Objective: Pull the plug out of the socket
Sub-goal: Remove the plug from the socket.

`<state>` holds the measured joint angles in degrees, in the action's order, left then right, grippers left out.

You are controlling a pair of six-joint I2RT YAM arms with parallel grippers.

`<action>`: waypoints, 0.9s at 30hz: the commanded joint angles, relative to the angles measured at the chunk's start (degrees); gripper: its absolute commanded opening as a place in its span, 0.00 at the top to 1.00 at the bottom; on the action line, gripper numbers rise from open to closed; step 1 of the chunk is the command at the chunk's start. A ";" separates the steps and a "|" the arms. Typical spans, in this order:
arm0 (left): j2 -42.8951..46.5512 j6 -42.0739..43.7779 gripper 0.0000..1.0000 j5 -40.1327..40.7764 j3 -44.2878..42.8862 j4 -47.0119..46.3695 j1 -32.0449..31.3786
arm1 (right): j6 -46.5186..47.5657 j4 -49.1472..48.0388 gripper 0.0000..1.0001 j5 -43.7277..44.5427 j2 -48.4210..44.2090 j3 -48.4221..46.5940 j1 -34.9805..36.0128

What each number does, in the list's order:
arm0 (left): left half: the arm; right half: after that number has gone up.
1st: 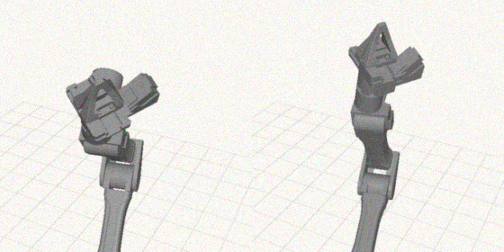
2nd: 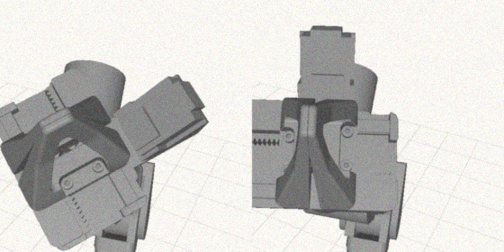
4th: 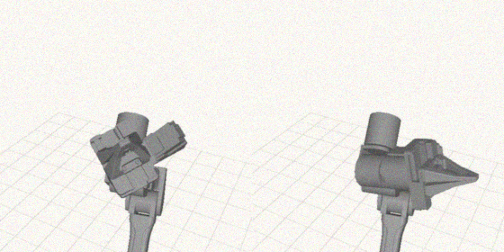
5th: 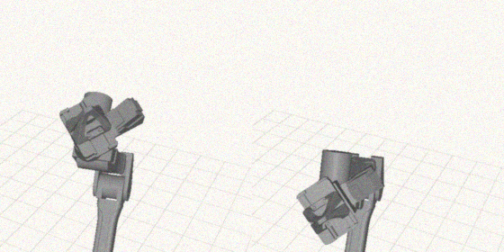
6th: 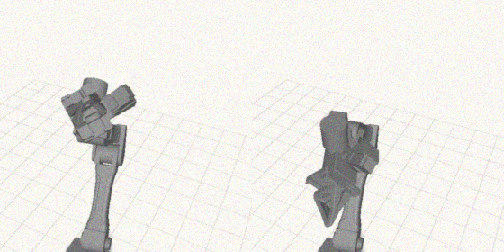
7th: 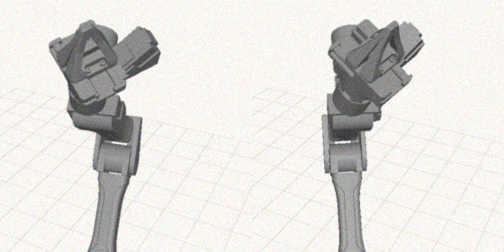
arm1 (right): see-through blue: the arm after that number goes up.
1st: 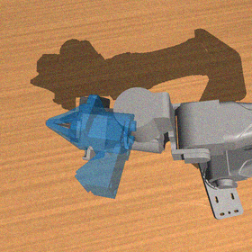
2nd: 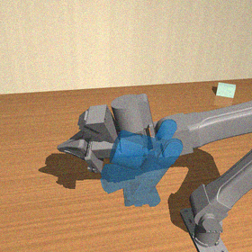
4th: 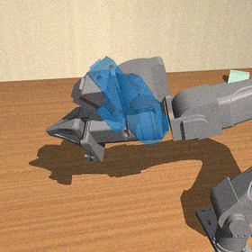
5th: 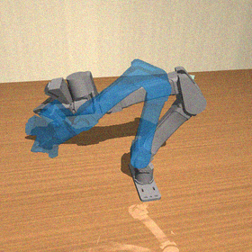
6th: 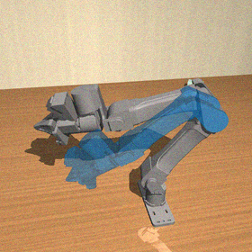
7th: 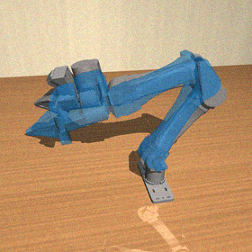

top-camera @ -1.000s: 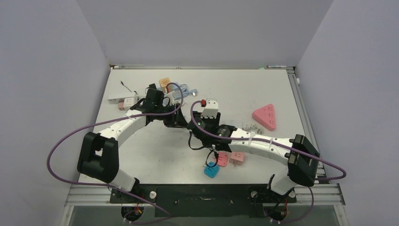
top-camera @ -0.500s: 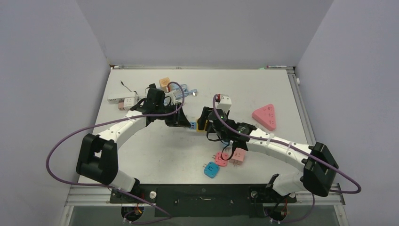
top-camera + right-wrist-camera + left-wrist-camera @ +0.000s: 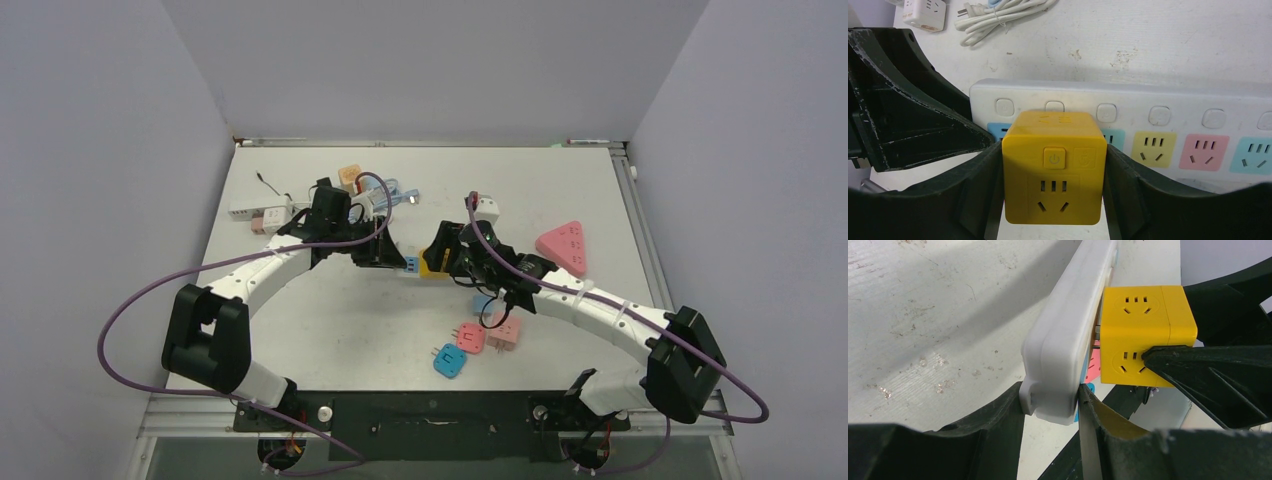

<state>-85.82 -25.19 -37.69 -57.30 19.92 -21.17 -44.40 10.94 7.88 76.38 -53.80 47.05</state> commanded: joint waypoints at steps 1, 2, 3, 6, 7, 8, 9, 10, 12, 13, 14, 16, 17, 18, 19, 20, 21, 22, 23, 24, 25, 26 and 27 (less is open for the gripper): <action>1.30 2.72 1.00 7.07 -1.61 0.01 0.51 | -1.56 -3.31 0.95 2.28 -3.44 0.45 -0.64; 1.25 2.62 1.00 7.45 -1.73 0.10 0.47 | -1.90 -3.60 0.95 2.89 -3.72 0.71 -0.34; 1.17 2.60 1.00 7.98 -1.82 0.37 0.50 | -2.18 -3.79 0.95 3.76 -4.07 1.04 0.12; 0.79 2.53 1.00 9.46 -2.02 1.26 0.51 | -2.56 -2.67 0.95 8.69 -4.82 0.61 2.70; 0.67 2.47 1.00 9.62 -2.05 1.45 0.51 | -2.66 -1.85 0.95 10.86 -4.71 0.13 3.95; 0.54 2.43 1.00 9.72 -2.10 1.51 0.51 | -2.73 -1.03 0.95 13.01 -4.67 -0.42 5.13; 0.44 2.35 1.00 9.74 -2.04 1.48 0.51 | -2.79 -0.20 0.95 15.33 -4.40 -1.08 6.32; 0.40 2.26 1.00 9.84 -2.03 1.58 0.51 | -2.86 0.54 0.95 17.26 -4.09 -1.71 7.58; 0.31 2.17 1.00 10.36 -2.18 1.74 0.51 | -3.31 2.05 0.95 20.98 -3.29 -3.14 9.87; 0.35 2.16 1.00 10.50 -2.15 1.74 0.51 | -3.57 2.68 0.95 22.41 -2.83 -3.73 10.84; 0.31 2.16 1.00 10.65 -2.17 1.84 0.51 | -3.92 3.34 0.95 23.78 -2.22 -4.38 11.70; 0.33 2.08 1.00 10.79 -2.18 1.85 0.51 | -5.10 4.30 0.95 25.97 -1.29 -5.20 13.32; 0.32 2.00 1.00 10.87 -2.15 1.87 0.51 | -5.68 4.27 0.95 26.32 -0.75 -5.51 13.72; 0.23 1.99 1.00 10.86 -2.14 1.90 0.51 | -6.02 4.20 0.95 26.43 -0.14 -5.72 14.23; 0.24 1.99 1.00 10.88 -2.13 1.95 0.51 | -6.31 4.08 0.95 26.47 0.38 -5.92 14.63; 0.26 1.92 1.00 10.90 -2.16 1.94 0.51 | -6.51 4.09 0.95 26.68 1.01 -6.15 15.16; 0.27 1.90 1.00 10.87 -2.12 1.96 0.51 | -6.71 4.12 0.95 26.97 1.45 -6.42 15.63; 0.30 1.90 1.00 10.88 -2.15 1.95 0.51 | -6.81 4.29 0.95 27.51 1.93 -6.80 16.05; 0.31 1.92 1.00 10.89 -2.16 1.96 0.51 | -6.88 4.51 0.95 27.98 2.19 -7.17 16.40; 0.35 1.90 1.00 10.89 -2.12 1.96 0.51 | -6.92 4.82 0.95 28.43 2.49 -7.60 16.74; 0.40 1.90 1.00 10.93 -2.12 1.96 0.51 | -6.93 5.19 0.95 28.88 2.66 -8.03 17.01; 0.39 1.90 1.00 10.97 -2.15 1.96 0.58 | -6.86 5.55 0.95 29.21 2.64 -8.50 17.24; 0.41 1.90 1.00 11.02 -2.15 1.96 0.60 | -6.65 5.80 0.95 29.47 2.49 -8.71 17.39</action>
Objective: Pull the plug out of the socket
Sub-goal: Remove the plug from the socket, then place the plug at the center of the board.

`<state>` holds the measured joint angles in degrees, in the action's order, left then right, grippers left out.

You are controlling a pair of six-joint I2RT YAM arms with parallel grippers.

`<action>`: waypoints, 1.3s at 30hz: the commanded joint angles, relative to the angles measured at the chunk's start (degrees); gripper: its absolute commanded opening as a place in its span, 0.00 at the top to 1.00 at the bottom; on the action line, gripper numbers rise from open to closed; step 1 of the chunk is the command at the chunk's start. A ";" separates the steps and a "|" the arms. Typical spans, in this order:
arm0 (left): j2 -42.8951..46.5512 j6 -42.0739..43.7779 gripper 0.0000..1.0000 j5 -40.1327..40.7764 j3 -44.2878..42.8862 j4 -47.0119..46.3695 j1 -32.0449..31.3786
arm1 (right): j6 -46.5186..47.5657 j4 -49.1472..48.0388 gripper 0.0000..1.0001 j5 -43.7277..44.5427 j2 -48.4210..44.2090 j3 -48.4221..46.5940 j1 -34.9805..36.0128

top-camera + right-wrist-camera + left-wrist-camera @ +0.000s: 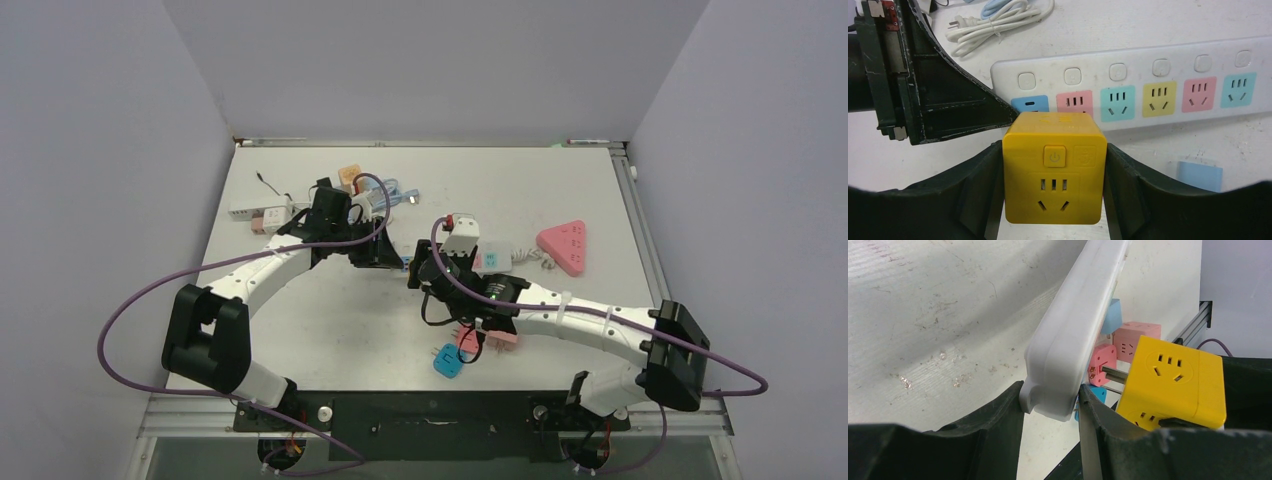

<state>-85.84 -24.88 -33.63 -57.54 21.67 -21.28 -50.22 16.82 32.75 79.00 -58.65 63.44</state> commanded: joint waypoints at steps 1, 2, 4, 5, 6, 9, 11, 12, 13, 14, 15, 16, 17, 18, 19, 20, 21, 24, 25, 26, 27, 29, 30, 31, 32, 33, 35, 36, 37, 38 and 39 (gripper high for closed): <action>0.46 1.59 1.00 6.99 -1.95 0.21 0.71 | -0.61 0.16 0.95 4.86 -0.37 -3.98 1.06; 0.42 1.53 1.00 7.06 -1.91 0.13 0.71 | -0.26 0.38 0.95 4.91 -0.74 -3.94 1.13; 0.48 1.44 1.00 7.37 -1.92 0.20 0.84 | 0.73 0.59 0.95 4.87 -2.02 -3.65 1.16; 0.62 1.42 1.00 7.58 -1.94 0.21 0.92 | 1.16 0.66 0.95 4.70 -2.64 -3.26 1.18; 0.79 1.42 1.00 7.65 -1.98 0.21 1.23 | 1.77 0.62 0.95 4.54 -3.40 -2.67 1.16; 1.67 1.18 1.00 7.25 -1.81 -0.32 2.56 | 3.48 1.63 0.95 2.60 -5.10 -0.62 0.90; 2.10 1.07 1.00 7.01 -1.67 -0.49 3.42 | 3.23 3.49 0.95 1.70 -5.91 0.86 0.79; 2.11 1.07 1.00 7.00 -1.66 -0.49 3.63 | 2.95 4.10 0.95 1.10 -6.46 2.00 0.81; 2.12 1.07 1.00 6.92 -1.72 -0.49 3.77 | 2.79 4.37 0.95 0.33 -7.02 3.17 0.76; 2.14 1.07 1.00 6.79 -1.75 -0.49 3.91 | 2.72 4.48 0.95 -0.67 -7.66 4.47 0.73; 2.07 1.07 1.00 6.75 -1.77 -0.50 4.00 | 2.56 4.76 0.95 -1.78 -8.26 5.58 0.40; 1.95 1.07 1.00 6.69 -1.79 -0.53 4.09 | 2.42 5.09 0.95 -3.31 -8.56 6.51 -0.04; 1.86 1.07 1.00 6.58 -1.79 -0.50 4.18 | 2.36 5.64 0.95 -4.84 -8.75 7.52 -0.75; 1.87 1.07 1.00 6.44 -1.86 -0.49 4.26 | 2.13 6.07 0.95 -6.02 -8.85 8.24 -1.16; 1.76 1.07 1.00 6.34 -1.87 -0.49 4.35 | 1.84 6.17 0.95 -6.86 -8.82 8.88 -1.28; 1.75 1.07 1.00 6.22 -1.88 -0.53 4.40 | 1.80 6.01 0.95 -7.62 -8.69 9.56 -1.30; 1.72 1.02 1.00 6.12 -1.88 -0.54 4.40 | 1.66 5.60 0.95 -8.37 -8.56 10.21 -1.30; 1.45 0.98 1.00 5.99 -1.80 -0.51 4.42 | 1.22 3.82 0.95 -10.83 -7.82 11.91 -1.30; 1.32 0.98 1.00 5.88 -1.83 -0.51 4.44 | 0.91 3.52 0.95 -11.27 -7.37 12.25 -1.37; 1.20 0.98 1.00 5.81 -1.80 -0.53 4.48 | 0.69 3.32 0.95 -11.67 -6.71 12.32 -1.54; 1.08 0.90 1.00 5.57 -1.80 -0.59 4.41 | 0.60 3.21 0.95 -12.03 -5.99 12.33 -1.61; 0.90 0.81 1.00 5.17 -1.83 -0.66 4.41 | 0.62 2.76 0.95 -12.98 -4.49 12.17 -1.75; 0.84 0.80 1.00 5.06 -1.85 -0.70 4.40 | 0.69 2.37 0.95 -13.47 -3.82 12.00 -1.79; 0.73 0.80 1.00 4.99 -1.86 -0.69 4.41 | 0.79 1.96 0.95 -13.97 -3.12 11.92 -1.88; 0.65 0.76 1.00 4.98 -1.83 -0.67 4.48 | 0.86 1.65 0.95 -14.32 -2.42 11.71 -1.90; 0.61 0.72 1.00 4.90 -1.87 -0.67 4.43 | 0.90 1.50 0.95 -14.64 -1.73 11.45 -1.79; 0.43 0.71 1.00 4.80 -1.87 -0.68 4.47 | 0.92 1.33 0.95 -15.03 -0.42 11.01 -1.83; 0.48 0.71 1.00 4.76 -1.86 -0.67 4.47 | 0.91 1.37 0.94 -15.15 0.30 10.80 -1.85; 0.44 0.71 1.00 4.80 -1.87 -0.67 4.42 | 0.91 1.44 0.94 -15.29 0.83 10.64 -1.83; 0.44 0.71 1.00 4.72 -1.90 -0.67 4.41 | 0.83 1.38 0.93 -15.46 1.36 10.52 -1.88; 0.42 0.71 1.00 4.69 -1.83 -0.73 4.40 | 0.70 1.30 0.92 -15.62 1.65 10.56 -1.84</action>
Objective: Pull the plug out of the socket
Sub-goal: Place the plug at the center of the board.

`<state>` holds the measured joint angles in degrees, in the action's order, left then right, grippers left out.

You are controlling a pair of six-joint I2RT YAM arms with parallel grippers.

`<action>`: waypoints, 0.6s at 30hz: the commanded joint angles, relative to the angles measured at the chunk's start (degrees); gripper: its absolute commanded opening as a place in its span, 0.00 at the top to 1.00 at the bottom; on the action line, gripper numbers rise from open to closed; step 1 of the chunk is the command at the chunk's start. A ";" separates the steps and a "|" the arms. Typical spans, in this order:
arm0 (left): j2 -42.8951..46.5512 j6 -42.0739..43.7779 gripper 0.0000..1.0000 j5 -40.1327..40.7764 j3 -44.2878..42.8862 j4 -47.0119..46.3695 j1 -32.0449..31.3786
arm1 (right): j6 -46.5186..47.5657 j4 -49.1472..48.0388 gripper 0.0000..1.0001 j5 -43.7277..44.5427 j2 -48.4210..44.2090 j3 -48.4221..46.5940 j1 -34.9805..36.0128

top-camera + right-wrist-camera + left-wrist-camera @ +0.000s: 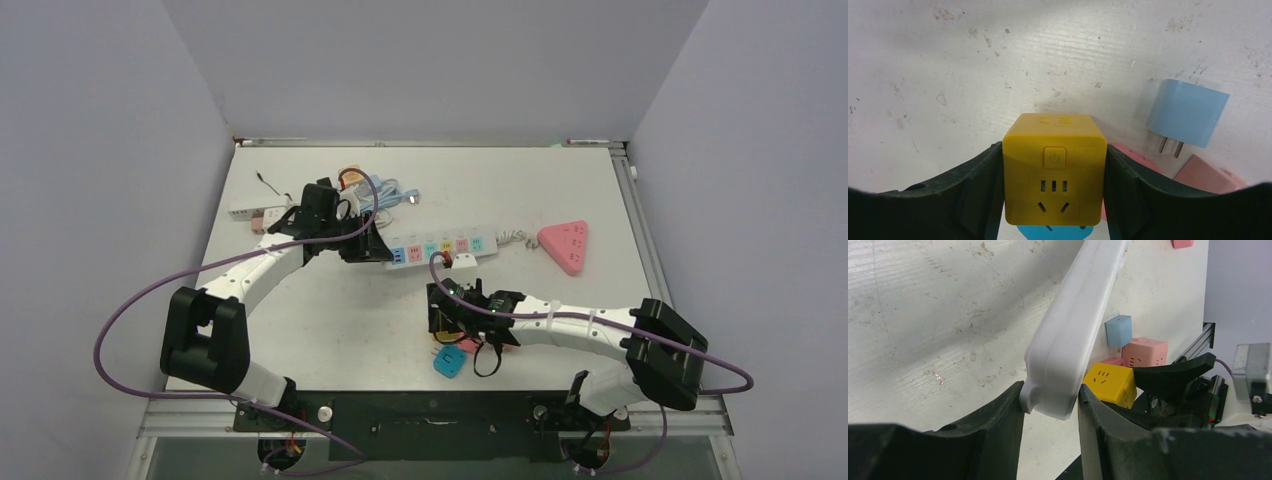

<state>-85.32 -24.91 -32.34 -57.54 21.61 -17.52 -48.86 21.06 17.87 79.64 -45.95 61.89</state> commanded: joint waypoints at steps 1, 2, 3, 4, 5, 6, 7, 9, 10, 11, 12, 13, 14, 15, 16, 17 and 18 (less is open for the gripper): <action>-0.08 0.74 1.00 3.34 -1.89 -0.61 0.64 | -0.75 -3.22 0.90 -1.05 1.30 -2.00 -0.41; -0.11 0.74 1.00 3.32 -1.94 -0.64 0.65 | -0.90 -3.38 0.88 -1.33 1.47 -1.77 -0.71; -0.09 0.74 1.00 3.31 -1.96 -0.63 0.64 | -1.21 -3.44 0.85 -1.47 1.61 -1.51 -0.99; -0.11 0.74 1.00 3.33 -1.96 -0.61 0.68 | -1.50 -3.48 0.83 -1.70 1.78 -1.11 -1.45; -0.12 0.74 1.00 3.26 -1.89 -0.60 0.72 | -1.70 -3.59 0.80 -2.15 1.99 -0.64 -2.07; -0.09 0.74 1.00 3.20 -1.90 -0.64 0.69 | -1.96 -3.81 0.78 -2.67 2.01 -0.10 -2.60; -0.11 0.74 1.00 3.14 -1.85 -0.63 0.69 | -2.14 -4.15 0.75 -3.12 1.95 0.49 -3.23; -0.18 0.74 1.00 3.14 -1.80 -0.63 0.64 | -2.42 -5.00 0.65 -3.93 1.49 1.54 -3.87; -0.20 0.74 1.00 3.08 -1.83 -0.69 0.64 | -2.46 -5.01 0.60 -4.06 1.23 1.79 -3.97; -0.20 0.74 1.00 3.07 -1.83 -0.70 0.62 | -2.47 -4.99 0.55 -3.98 0.96 1.95 -4.11; -0.17 0.74 1.00 2.95 -1.81 -0.70 0.64 | -2.41 -4.82 0.50 -3.84 0.63 2.00 -4.15; -0.17 0.74 1.00 2.86 -1.80 -0.71 0.69 | -2.34 -4.65 0.47 -3.68 0.36 2.01 -4.21; -0.27 0.74 1.00 2.70 -1.79 -0.77 0.65 | -2.25 -4.55 0.43 -3.53 -0.02 2.01 -4.31; -0.24 0.66 1.00 2.53 -1.83 -0.80 0.64 | -2.21 -4.38 0.40 -3.44 -0.38 2.01 -4.38; -0.28 0.53 1.00 2.32 -1.86 -0.87 0.64 | -2.13 -4.26 0.35 -3.38 -0.76 2.01 -4.54; -0.29 0.41 1.00 2.16 -1.75 -0.97 0.70 | -2.12 -4.15 0.32 -3.22 -1.14 1.96 -4.67; -0.21 0.25 1.00 2.11 -1.71 -1.18 0.67 | -2.09 -4.08 0.29 -3.19 -1.52 1.93 -4.86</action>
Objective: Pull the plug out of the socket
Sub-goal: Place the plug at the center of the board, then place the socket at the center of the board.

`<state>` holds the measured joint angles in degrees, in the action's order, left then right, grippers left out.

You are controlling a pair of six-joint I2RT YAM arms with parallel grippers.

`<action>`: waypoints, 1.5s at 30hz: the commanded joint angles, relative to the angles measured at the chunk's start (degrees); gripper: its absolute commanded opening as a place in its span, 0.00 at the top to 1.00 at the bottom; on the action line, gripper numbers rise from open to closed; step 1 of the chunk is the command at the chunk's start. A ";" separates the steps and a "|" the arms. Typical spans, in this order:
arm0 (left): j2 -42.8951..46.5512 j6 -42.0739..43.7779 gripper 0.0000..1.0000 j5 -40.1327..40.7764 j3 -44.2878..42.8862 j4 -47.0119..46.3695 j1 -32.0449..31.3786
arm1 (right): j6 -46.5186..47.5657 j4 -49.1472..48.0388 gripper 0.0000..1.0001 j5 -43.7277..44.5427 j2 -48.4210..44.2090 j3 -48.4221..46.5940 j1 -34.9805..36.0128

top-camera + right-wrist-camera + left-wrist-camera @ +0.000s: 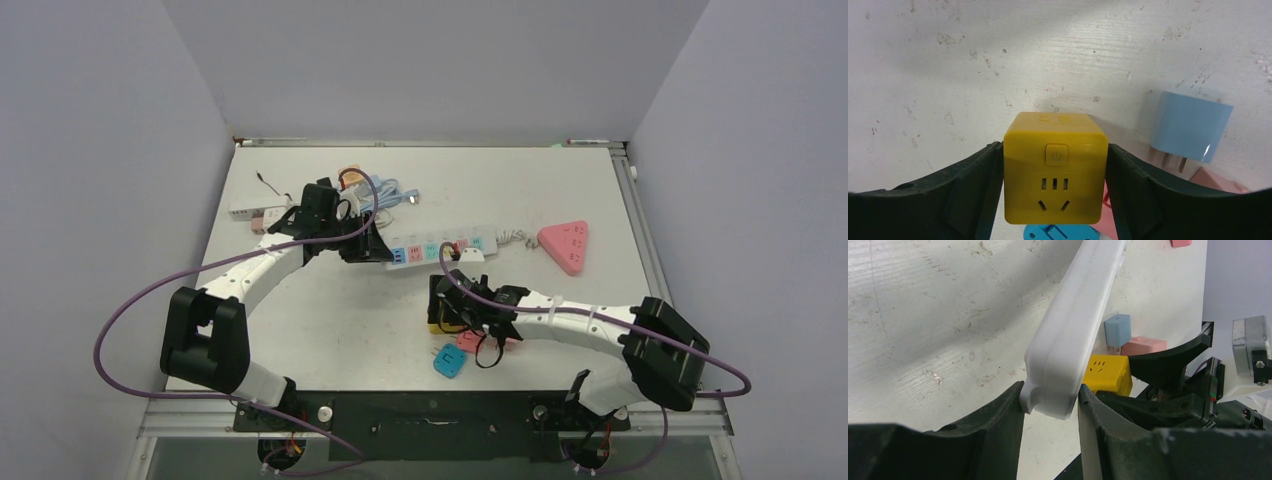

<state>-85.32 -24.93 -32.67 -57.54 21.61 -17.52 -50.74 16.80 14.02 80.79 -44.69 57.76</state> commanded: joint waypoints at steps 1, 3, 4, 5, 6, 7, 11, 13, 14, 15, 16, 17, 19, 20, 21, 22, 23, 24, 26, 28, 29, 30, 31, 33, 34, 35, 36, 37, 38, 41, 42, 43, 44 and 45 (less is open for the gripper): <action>-0.20 0.09 1.00 2.35 -1.62 -1.28 0.72 | -0.17 0.26 0.26 0.71 -3.07 0.65 -0.95; -0.20 -0.39 1.00 1.92 -1.49 -1.57 0.70 | -0.02 0.50 0.22 0.86 -3.86 0.50 -1.19; -0.20 -0.77 1.00 1.72 -1.20 -1.95 0.73 | 0.07 0.65 0.20 0.98 -4.34 0.41 -1.43; -0.23 -1.06 1.00 1.57 -0.99 -2.33 0.73 | 0.23 0.96 0.18 1.16 -4.82 0.28 -1.57; -0.30 -1.42 1.00 1.47 -0.75 -2.61 0.67 | 0.33 1.22 0.16 1.29 -5.28 0.10 -1.69; -0.41 -1.81 1.00 1.42 -0.55 -2.95 0.64 | 0.49 1.63 0.15 1.66 -5.79 -0.09 -1.95; -1.32 -4.31 1.00 0.36 0.11 -6.13 0.51 | 1.22 3.35 0.09 2.82 -8.59 -0.70 -3.16; -1.89 -5.58 1.00 0.11 0.11 -7.60 0.19 | 1.61 4.11 0.06 3.24 -10.54 -0.71 -4.36; -2.21 -6.19 1.00 0.33 0.02 -8.23 -0.04 | 1.84 4.51 0.04 3.52 -11.62 -0.67 -5.06; -2.43 -6.65 1.00 0.49 -0.19 -8.77 -0.36 | 2.07 4.87 0.03 3.80 -12.77 -0.59 -5.79; -2.70 -7.05 1.00 0.80 -0.58 -9.12 -0.80 | 2.46 5.31 0.01 4.19 -13.90 -0.50 -6.46; -3.37 -7.15 1.00 1.30 -1.44 -9.14 -1.34 | 2.86 5.78 0.00 4.65 -15.16 -0.42 -7.57; -5.06 -7.07 1.00 2.24 -3.53 -8.71 -2.86 | 3.62 6.73 0.04 5.51 -17.54 -0.25 -9.42; -6.29 -7.06 1.00 2.45 -4.64 -8.44 -3.52 | 4.05 7.06 0.05 5.64 -18.78 -0.04 -10.70; -7.51 -7.21 1.00 2.81 -5.93 -8.09 -4.29 | 4.49 7.37 0.06 5.65 -19.86 0.14 -11.92; -8.97 -7.43 1.00 3.09 -7.30 -7.96 -5.15 | 4.77 7.62 0.07 5.52 -21.09 0.39 -13.15; -10.33 -7.91 1.00 3.43 -8.48 -7.82 -5.99 | 5.07 7.87 0.07 5.54 -22.26 0.63 -14.33; -11.59 -8.35 1.00 3.93 -9.63 -8.17 -6.98 | 5.31 8.17 0.08 5.43 -23.39 0.91 -15.28; -13.86 -9.55 1.00 5.13 -11.42 -9.52 -8.84 | 5.64 8.68 0.09 5.39 -26.09 1.44 -16.90; -15.73 -11.67 1.00 6.30 -12.63 -11.98 -10.16 | 5.82 9.29 0.09 5.16 -28.22 2.21 -18.18; -16.60 -13.11 1.00 6.73 -13.13 -13.35 -10.72 | 5.78 9.58 0.09 5.16 -29.10 2.50 -18.54; -17.53 -14.63 1.00 7.05 -13.52 -14.88 -11.27 | 5.87 9.98 0.10 5.14 -30.02 2.91 -18.90; -18.41 -15.77 1.00 7.50 -13.98 -16.15 -11.90 | 5.76 10.30 0.10 5.14 -30.85 3.24 -19.17; -20.22 -17.11 1.00 9.12 -15.33 -17.46 -13.57 | 5.68 11.12 0.10 5.14 -32.08 3.86 -19.57; -21.02 -17.49 1.00 10.05 -16.27 -17.76 -14.56 | 5.66 11.52 0.10 5.23 -32.58 4.16 -19.65; -21.93 -17.97 1.00 10.86 -17.08 -18.06 -15.52 | 5.59 11.99 0.10 5.23 -33.09 4.43 -19.84; -22.78 -18.82 1.00 11.55 -17.75 -18.47 -16.46 | 5.50 12.31 0.10 5.29 -33.59 4.70 -19.87; -23.73 -19.74 1.00 12.05 -18.35 -19.37 -17.33 | 5.41 12.59 0.10 5.43 -34.00 4.89 -19.93; -24.68 -20.65 1.00 12.47 -18.87 -20.19 -18.16 | 5.27 12.80 0.10 5.53 -34.50 5.06 -19.96; -27.22 -22.37 1.00 14.48 -21.08 -20.73 -20.69 | 4.73 13.52 0.10 6.02 -36.13 5.31 -20.05; -27.90 -22.80 1.00 14.86 -21.54 -22.29 -21.39 | 4.46 13.77 0.10 6.26 -36.63 5.27 -20.07; -28.44 -23.16 1.00 15.59 -21.82 -23.02 -21.99 | 4.31 14.22 0.10 6.62 -37.26 5.23 -20.13; -29.00 -23.69 1.00 16.37 -21.98 -23.50 -22.55 | 4.06 14.55 0.10 6.89 -37.78 5.15 -20.18; -29.20 -24.13 1.00 17.15 -21.96 -24.01 -23.13 | 3.81 14.92 0.10 7.20 -38.36 5.07 -20.22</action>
<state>-112.84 -45.82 -20.56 -76.95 1.85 -38.68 -45.91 30.55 18.55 45.01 -39.33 38.13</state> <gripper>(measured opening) 0.348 0.901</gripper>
